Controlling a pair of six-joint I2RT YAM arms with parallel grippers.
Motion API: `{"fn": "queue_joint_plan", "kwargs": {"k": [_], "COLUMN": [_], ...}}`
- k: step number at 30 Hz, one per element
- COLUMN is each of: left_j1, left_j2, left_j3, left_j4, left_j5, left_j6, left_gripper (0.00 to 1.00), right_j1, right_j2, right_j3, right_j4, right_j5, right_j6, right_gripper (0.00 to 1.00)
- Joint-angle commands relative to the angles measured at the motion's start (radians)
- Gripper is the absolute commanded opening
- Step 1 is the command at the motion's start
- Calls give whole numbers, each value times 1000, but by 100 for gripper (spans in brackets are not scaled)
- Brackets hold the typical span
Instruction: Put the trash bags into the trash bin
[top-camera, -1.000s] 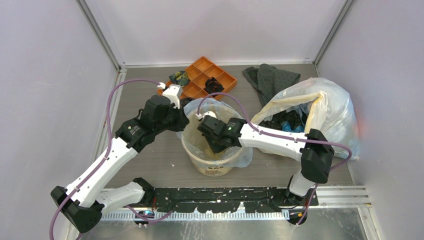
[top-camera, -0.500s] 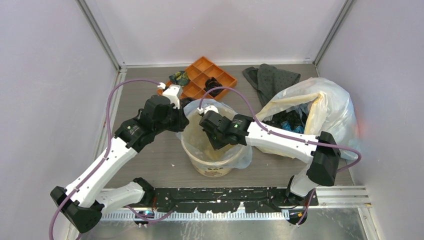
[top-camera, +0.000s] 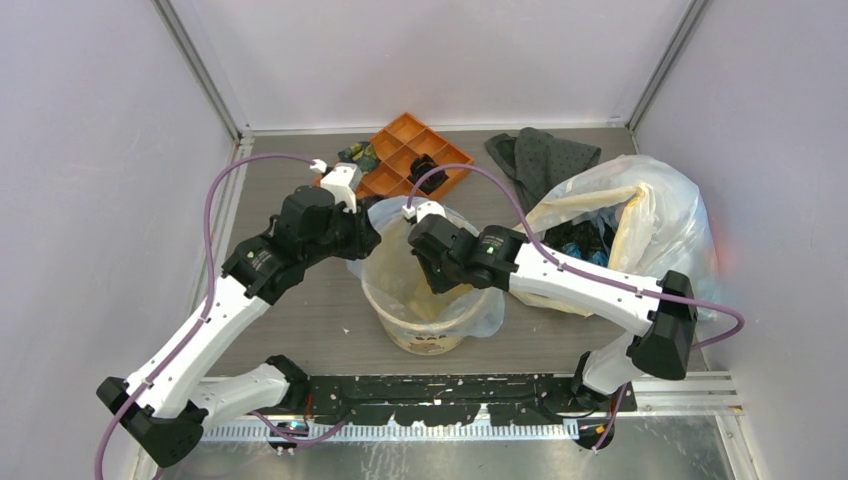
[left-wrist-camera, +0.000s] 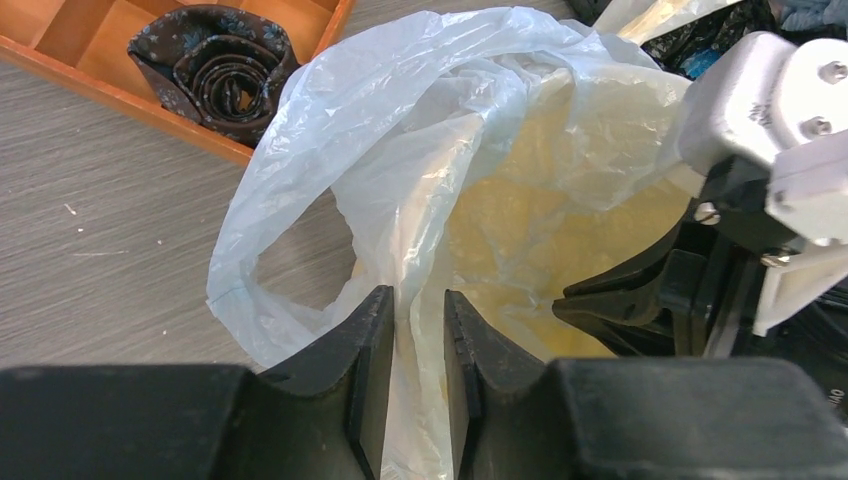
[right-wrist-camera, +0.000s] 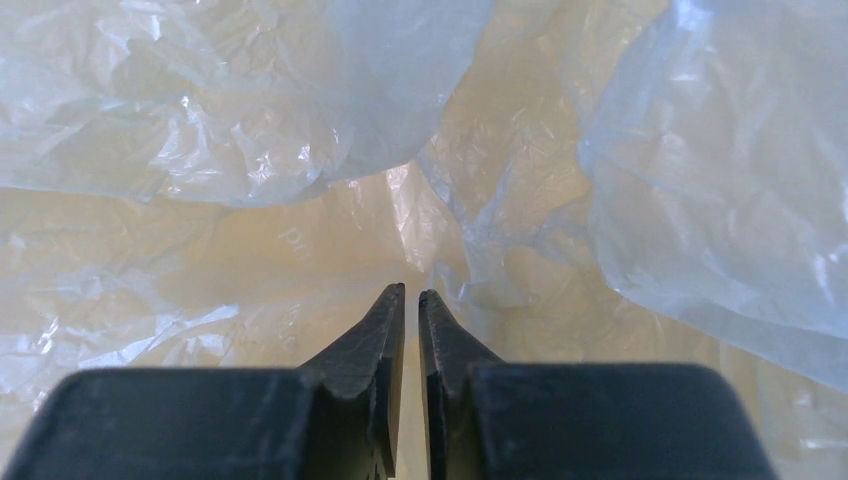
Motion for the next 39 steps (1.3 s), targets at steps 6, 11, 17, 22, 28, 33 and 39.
{"fn": "queue_joint_plan", "kwargs": {"k": [6, 11, 17, 22, 28, 33, 39], "left_j1": [-4, -4, -4, -4, -4, -4, -4], "left_j2": [-40, -58, -80, -112, -136, -160, -195], "left_j3": [60, 82, 104, 100, 103, 97, 93], "left_j4": [7, -8, -33, -41, -57, -62, -76], "left_j5": [-10, -17, -18, -18, -3, 14, 67], "left_j6": [1, 6, 10, 7, 4, -2, -3], "left_gripper": [36, 40, 44, 52, 63, 72, 100], "right_j1": [-2, -2, -1, -2, -2, -2, -1], "right_j2": [-104, -155, -249, -344, -457, -565, -689], "right_j3": [48, 48, 39, 20, 2, -40, -97], "right_j4": [5, 1, 6, 6, -33, -48, -24], "right_j5": [41, 69, 127, 191, 257, 304, 342], "right_j6": [11, 14, 19, 27, 39, 66, 83], "right_gripper": [22, 26, 35, 49, 97, 100, 100]}}
